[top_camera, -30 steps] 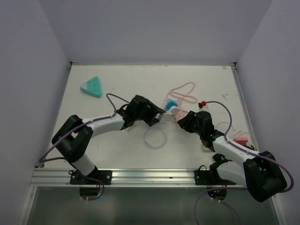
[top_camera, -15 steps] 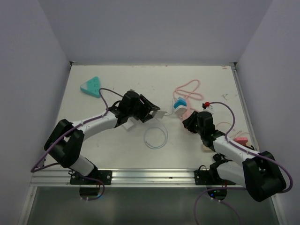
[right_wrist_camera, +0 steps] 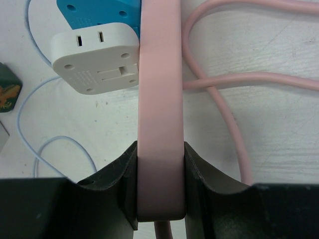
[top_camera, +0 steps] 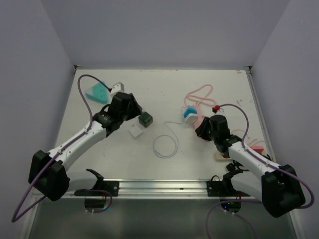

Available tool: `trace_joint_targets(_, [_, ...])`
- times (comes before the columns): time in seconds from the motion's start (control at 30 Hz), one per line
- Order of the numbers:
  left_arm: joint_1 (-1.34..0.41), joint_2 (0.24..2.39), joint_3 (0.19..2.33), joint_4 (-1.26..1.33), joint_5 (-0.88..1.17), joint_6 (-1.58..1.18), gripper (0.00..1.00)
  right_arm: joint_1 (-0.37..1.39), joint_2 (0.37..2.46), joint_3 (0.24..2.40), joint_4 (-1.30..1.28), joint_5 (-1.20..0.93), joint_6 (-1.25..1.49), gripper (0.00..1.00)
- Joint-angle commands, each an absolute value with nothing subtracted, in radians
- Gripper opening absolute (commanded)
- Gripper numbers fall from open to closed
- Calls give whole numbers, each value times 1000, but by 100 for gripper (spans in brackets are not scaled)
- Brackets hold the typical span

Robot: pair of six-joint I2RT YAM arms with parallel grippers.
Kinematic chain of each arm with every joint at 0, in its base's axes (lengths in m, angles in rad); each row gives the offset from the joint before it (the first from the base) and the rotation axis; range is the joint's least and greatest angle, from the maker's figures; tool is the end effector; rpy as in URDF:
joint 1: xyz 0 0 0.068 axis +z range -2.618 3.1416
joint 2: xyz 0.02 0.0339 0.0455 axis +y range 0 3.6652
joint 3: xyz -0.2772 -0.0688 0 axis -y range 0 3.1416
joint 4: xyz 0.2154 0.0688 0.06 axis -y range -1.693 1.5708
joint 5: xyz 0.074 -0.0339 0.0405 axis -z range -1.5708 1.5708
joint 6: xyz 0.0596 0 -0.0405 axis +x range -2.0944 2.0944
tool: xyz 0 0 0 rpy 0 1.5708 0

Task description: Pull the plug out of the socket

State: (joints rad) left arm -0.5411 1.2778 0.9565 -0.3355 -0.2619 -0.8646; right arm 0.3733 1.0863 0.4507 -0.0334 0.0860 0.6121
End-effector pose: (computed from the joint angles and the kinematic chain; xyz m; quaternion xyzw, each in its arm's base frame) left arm 0.2372 -0.1245 0.2875 -0.2001 0.8688 -0.1934 0.4095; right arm 0.1923 0.0698 0.1965 0.1257 0.8906 0.1718 0.4019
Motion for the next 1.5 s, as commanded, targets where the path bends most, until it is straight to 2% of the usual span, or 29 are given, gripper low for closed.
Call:
trace_joint_targets(0.0, [-468,1265,896,-270,-404,-749,0,371,1091,497,-22,35,580,0])
trace_joint_targets(0.33, [-394,1423,862,-84,-347,-710,0,371,1140,526,-15,-54,538,0])
trace_joint_targets(0.43, [-387,1434,832,-26,-322,-732,8,371,1128,526,-26,-57,528,0])
trace_joint_targets(0.53, [-387,1431,798,26,-296,-749,21,371,1121,528,-38,-61,520,0])
trace_joint_targets(0.57, [-387,1428,787,35,-288,-749,29,371,1118,526,-40,-60,519,0])
trace_joint_targets(0.8, [-387,1398,736,40,-238,-719,45,371,1118,528,-46,-72,508,0])
trace_joint_targets(0.9, [-387,1368,726,22,-232,-690,55,371,1115,541,-60,-75,491,0])
trace_joint_targets(0.97, [-387,1342,726,5,-233,-667,65,371,1112,551,-67,-72,483,0])
trace_joint_targets(1.33, [-387,1235,736,-38,-137,-530,99,373,1097,600,-141,-100,420,0])
trace_joint_targets(1.47, [-397,1207,759,15,-5,-442,100,371,1092,633,-184,-123,393,0])
